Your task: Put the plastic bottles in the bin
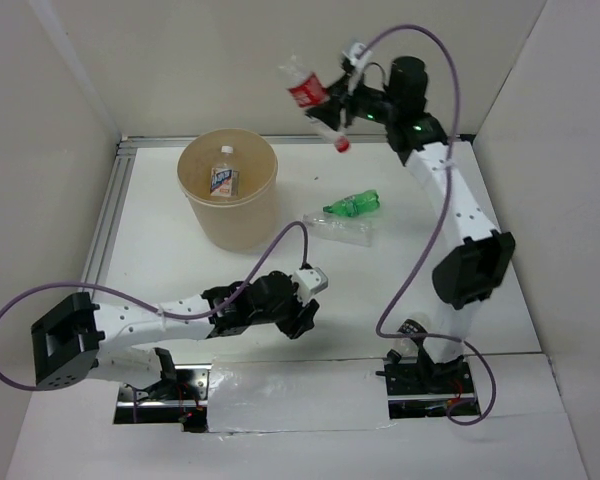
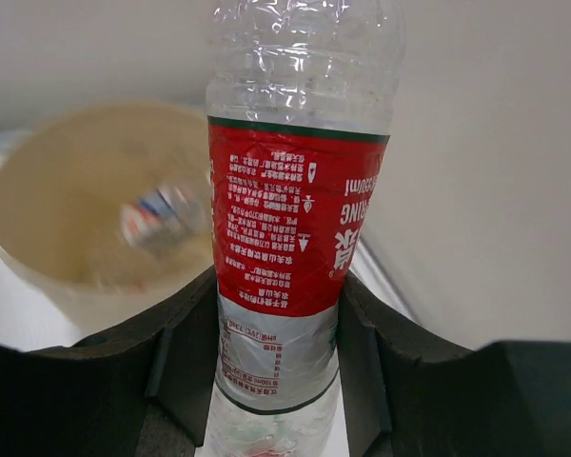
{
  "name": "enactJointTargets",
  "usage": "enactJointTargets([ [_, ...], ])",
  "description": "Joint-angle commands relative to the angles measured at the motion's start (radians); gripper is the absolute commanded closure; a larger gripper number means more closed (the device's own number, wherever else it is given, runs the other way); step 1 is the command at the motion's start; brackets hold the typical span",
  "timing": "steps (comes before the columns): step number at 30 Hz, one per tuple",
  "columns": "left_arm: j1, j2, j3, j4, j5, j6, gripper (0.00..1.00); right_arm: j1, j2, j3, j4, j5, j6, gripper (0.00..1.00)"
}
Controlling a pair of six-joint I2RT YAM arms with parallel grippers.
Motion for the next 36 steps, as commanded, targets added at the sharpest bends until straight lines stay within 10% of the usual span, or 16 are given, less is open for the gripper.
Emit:
enactJointTargets([
  [1, -0.053, 0.035, -0.053, 0.093, 0.025, -0.073, 0.41, 0.129, 0.17, 0.217, 0.116, -0.095, 0.085, 0.67],
  [10, -0.124, 0.063, -0.066, 0.084, 0.014, -0.107, 0.35, 0.34, 0.541, 0.635, 0.23, -0.072, 0.232, 0.6],
  [17, -0.124, 0.093, -0.004, 0.122, 0.023, -0.056, 0.08, 0.338, 0.512, 0.565, 0.203, -0.048, 0.232, 0.0],
  [24, -0.124, 0.3, 0.17, 0.132, 0.044, 0.114, 0.08, 0.104, 0.332, 0.504, 0.023, -0.011, 0.232, 0.14],
  [25, -0.124, 0.35, 0.215, 0.121, 0.069, 0.167, 0.09, 0.005, 0.243, 0.421, -0.047, -0.048, 0.232, 0.43],
  [26, -0.124, 0.351, 0.216, 0.121, 0.069, 0.186, 0.09, 0.004, 0.242, 0.369, -0.047, -0.048, 0.232, 0.43],
  [28, -0.112, 0.427, 0.301, 0.112, 0.113, 0.209, 0.09, -0.138, 0.178, 0.266, -0.104, -0.077, 0.212, 0.85],
  [30, -0.101, 0.475, 0.393, 0.102, 0.198, 0.209, 0.09, -0.27, 0.069, 0.087, -0.174, -0.1, 0.151, 0.83],
  [31, -0.101, 0.516, 0.415, 0.112, 0.224, 0.2, 0.09, -0.31, 0.031, 0.021, -0.187, -0.121, 0.14, 0.64],
  [36, -0.101, 0.624, 0.529, 0.167, 0.305, 0.11, 0.08, -0.554, -0.257, -0.398, -0.155, -0.2, 0.131, 0.33],
])
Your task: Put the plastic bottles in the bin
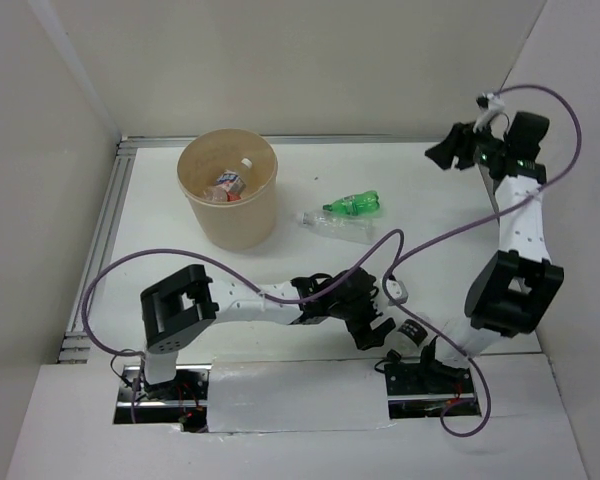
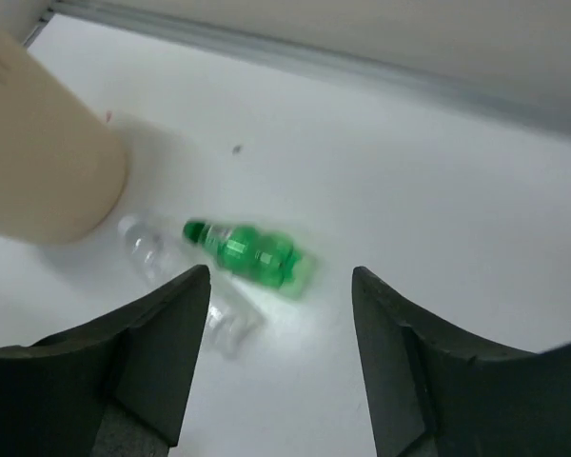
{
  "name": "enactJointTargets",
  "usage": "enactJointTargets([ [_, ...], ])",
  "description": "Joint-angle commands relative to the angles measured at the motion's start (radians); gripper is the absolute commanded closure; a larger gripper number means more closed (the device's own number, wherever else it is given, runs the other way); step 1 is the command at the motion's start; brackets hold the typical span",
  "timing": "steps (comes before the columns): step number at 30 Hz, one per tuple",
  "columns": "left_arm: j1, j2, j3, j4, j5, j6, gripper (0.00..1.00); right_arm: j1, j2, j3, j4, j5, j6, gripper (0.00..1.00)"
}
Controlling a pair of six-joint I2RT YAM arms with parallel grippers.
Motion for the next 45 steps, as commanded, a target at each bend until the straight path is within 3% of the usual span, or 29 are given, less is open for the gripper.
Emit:
enactJointTargets([
  [1, 0.002, 0.063, 0.069, 0.087, 0.094, -0.047, 0.05, -0.053, -0.205, -0.197, -0.044, -0.123, -0.039, 0.31],
  [10, -0.01, 0.181, 0.208, 0.098, 0.119, -0.08, 0.02, -0.158, -0.446, -0.507, -0.076, -0.209, -0.038, 0.23],
  [17, -0.031, 0.244, 0.27, 0.154, 0.153, -0.145, 0.02, -0.242, -0.474, -0.538, -0.107, -0.256, -0.041, 0.23],
  [22, -0.082, 0.331, 0.324, 0.164, 0.061, -0.188, 0.02, -0.277, -0.465, -0.529, -0.117, -0.305, -0.05, 0.23],
  [24, -0.091, 0.357, 0.377, 0.097, 0.0, -0.188, 0.04, -0.288, -0.464, -0.529, -0.128, -0.305, -0.05, 0.23],
  [27, -0.107, 0.38, 0.391, 0.039, -0.128, -0.197, 0.16, -0.288, -0.474, -0.529, -0.137, -0.314, -0.061, 0.23],
  [30, -0.107, 0.371, 0.359, 0.038, -0.205, -0.197, 0.47, -0.297, -0.483, -0.54, -0.147, -0.323, -0.072, 0.23],
  [33, -0.107, 0.348, 0.347, 0.011, -0.275, -0.197, 0.92, -0.297, -0.492, -0.55, -0.159, -0.344, -0.082, 0.23],
  [36, -0.061, 0.298, 0.307, 0.011, -0.318, -0.208, 0.95, -0.307, -0.503, -0.551, -0.159, -0.381, -0.082, 0.23],
  [37, -0.043, 0.278, 0.263, 0.011, -0.33, -0.228, 1.0, -0.307, -0.503, -0.551, -0.169, -0.392, -0.082, 0.23],
  [41, 0.115, 0.135, 0.118, 0.011, -0.331, -0.26, 1.0, -0.317, -0.523, -0.541, -0.179, -0.441, -0.104, 0.29],
  [45, 0.22, -0.052, 0.037, 0.02, -0.352, -0.203, 1.0, -0.326, -0.523, -0.541, -0.179, -0.478, -0.116, 0.66],
])
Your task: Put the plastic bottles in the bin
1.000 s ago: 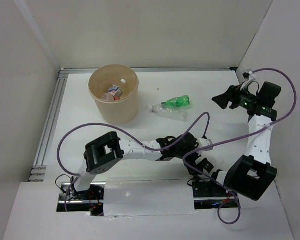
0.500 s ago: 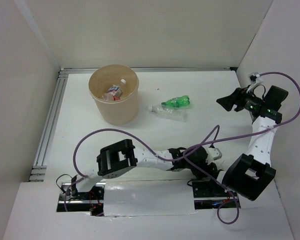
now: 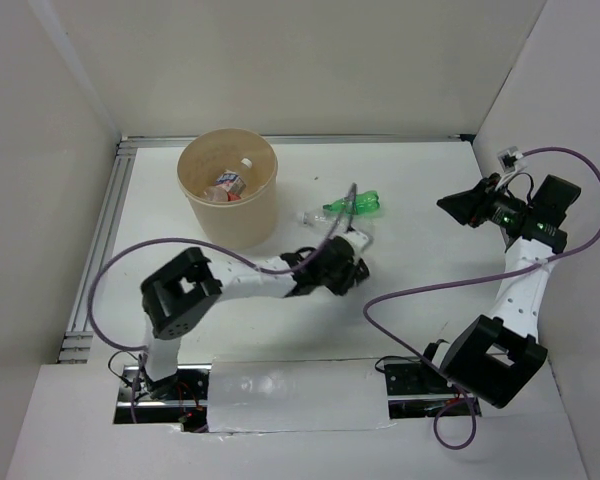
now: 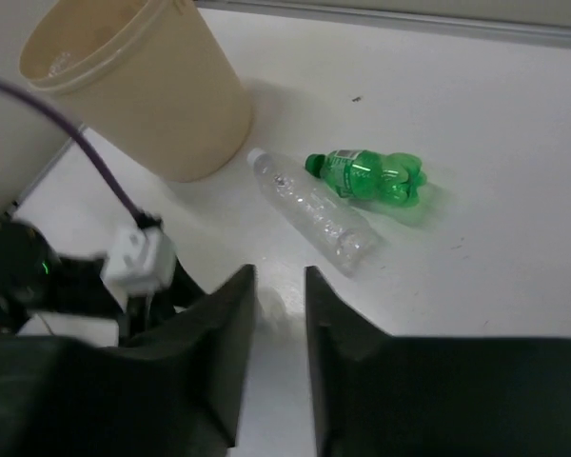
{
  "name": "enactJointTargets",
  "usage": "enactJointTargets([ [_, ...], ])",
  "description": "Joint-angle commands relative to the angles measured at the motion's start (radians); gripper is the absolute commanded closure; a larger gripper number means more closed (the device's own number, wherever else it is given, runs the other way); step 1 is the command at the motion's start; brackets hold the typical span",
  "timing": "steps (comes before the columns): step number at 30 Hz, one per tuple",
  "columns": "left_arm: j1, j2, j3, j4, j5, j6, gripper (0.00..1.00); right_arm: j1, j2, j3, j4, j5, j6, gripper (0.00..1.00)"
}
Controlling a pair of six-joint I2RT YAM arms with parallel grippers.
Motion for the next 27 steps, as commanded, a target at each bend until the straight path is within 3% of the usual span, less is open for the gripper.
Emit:
enactJointTargets([
  [1, 0.083, -0.214, -0.034, 0.018, -0.051, 0.062, 1.0, -0.015, -0.029, 0.005, -0.015, -0.069, -0.02, 0.73],
  [2, 0.098, -0.243, -0.034, 0.018, -0.051, 0.085, 1.0, -0.015, -0.02, 0.005, -0.015, -0.078, -0.029, 0.79],
  [4, 0.133, -0.323, -0.034, -0.003, -0.067, 0.14, 1.0, -0.015, -0.02, 0.005, -0.026, -0.078, -0.044, 0.79],
  [8, 0.218, -0.442, 0.015, -0.026, -0.083, 0.173, 1.0, -0.015, 0.0, 0.005, -0.078, -0.078, -0.147, 0.67],
  [11, 0.294, -0.513, 0.026, -0.026, -0.083, 0.182, 1.0, 0.008, 0.01, 0.005, -0.118, -0.052, -0.233, 0.5],
  [14, 0.374, -0.584, 0.048, -0.005, -0.098, 0.182, 0.99, 0.153, 0.019, 0.014, -0.093, 0.095, -0.252, 0.4],
  [15, 0.395, -0.596, 0.048, -0.005, -0.123, 0.196, 0.93, 0.265, 0.029, 0.014, -0.074, 0.188, -0.252, 0.38],
  [18, 0.527, -0.607, 0.06, -0.019, -0.213, 0.205, 0.9, 0.504, 0.066, 0.026, 0.043, 0.394, -0.216, 0.24],
  [22, 0.67, -0.566, 0.071, -0.063, -0.217, 0.194, 0.84, 0.667, 0.199, 0.065, 0.104, 0.538, -0.222, 0.18],
  [25, 0.734, -0.523, 0.095, -0.107, -0.183, 0.204, 0.69, 0.741, 0.288, 0.111, 0.105, 0.615, -0.31, 0.11],
  [26, 0.735, -0.513, 0.095, -0.117, -0.199, 0.204, 0.47, 0.754, 0.354, 0.124, 0.105, 0.626, -0.363, 0.09],
  [27, 0.748, -0.513, 0.095, -0.128, -0.216, 0.193, 0.32, 0.767, 0.388, 0.159, 0.094, 0.635, -0.391, 0.09],
])
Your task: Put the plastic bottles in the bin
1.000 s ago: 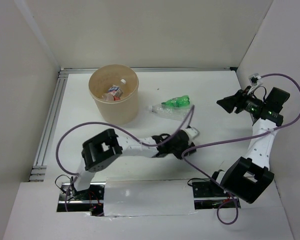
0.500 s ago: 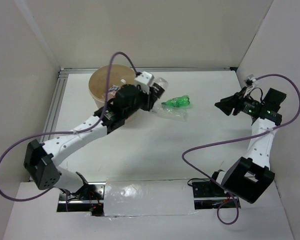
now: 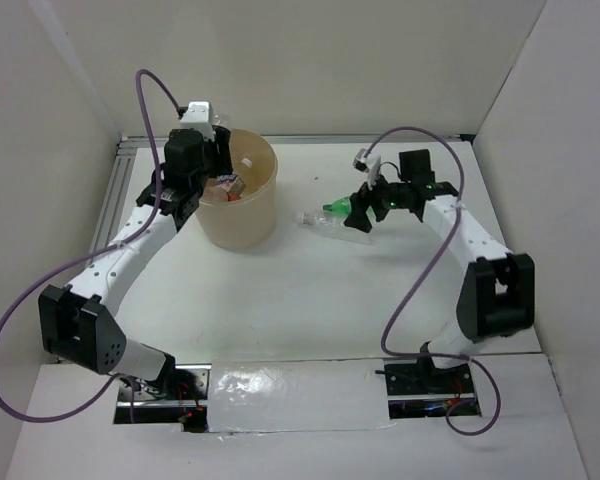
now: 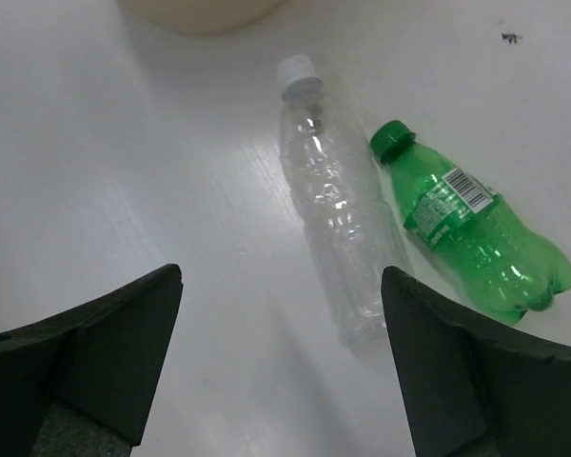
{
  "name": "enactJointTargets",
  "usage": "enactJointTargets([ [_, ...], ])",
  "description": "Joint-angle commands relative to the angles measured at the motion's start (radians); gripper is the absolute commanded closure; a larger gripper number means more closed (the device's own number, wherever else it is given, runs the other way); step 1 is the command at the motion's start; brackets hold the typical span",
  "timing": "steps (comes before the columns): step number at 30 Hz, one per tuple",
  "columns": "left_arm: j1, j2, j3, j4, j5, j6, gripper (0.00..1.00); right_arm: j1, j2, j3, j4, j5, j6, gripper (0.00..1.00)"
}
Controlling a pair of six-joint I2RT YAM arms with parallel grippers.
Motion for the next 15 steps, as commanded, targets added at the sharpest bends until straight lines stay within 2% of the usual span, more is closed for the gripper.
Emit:
enactJointTargets([
  [1, 0.015, 0.026, 0.039, -0.04, -0.039, -0.012, 0.23, 0.059, 0.117, 0.102, 0.048, 0.127, -0.138, 0.08],
  [2, 0.024, 0.026, 0.039, -0.049, -0.039, -0.012, 0.2, 0.072, 0.184, 0.147, 0.037, 0.155, -0.17, 0.08],
  [3, 0.024, 0.026, 0.039, -0.05, -0.039, -0.012, 0.01, 0.088, 0.215, 0.168, 0.037, 0.172, -0.184, 0.08],
  [7, 0.006, -0.025, 0.048, -0.065, -0.005, 0.012, 0.01, 0.138, 0.359, 0.277, 0.037, 0.229, -0.208, 0.08],
  [10, -0.04, -0.095, 0.052, -0.095, 0.052, 0.051, 0.01, 0.183, 0.428, 0.301, 0.037, 0.26, -0.245, 0.08],
  [12, -0.078, -0.182, 0.017, -0.096, 0.151, 0.071, 0.01, 0.203, 0.463, 0.291, 0.048, 0.298, -0.265, 0.08],
  [15, -0.135, -0.273, -0.093, -0.108, 0.249, 0.071, 0.01, 0.23, 0.494, 0.291, 0.057, 0.338, -0.265, 0.13],
])
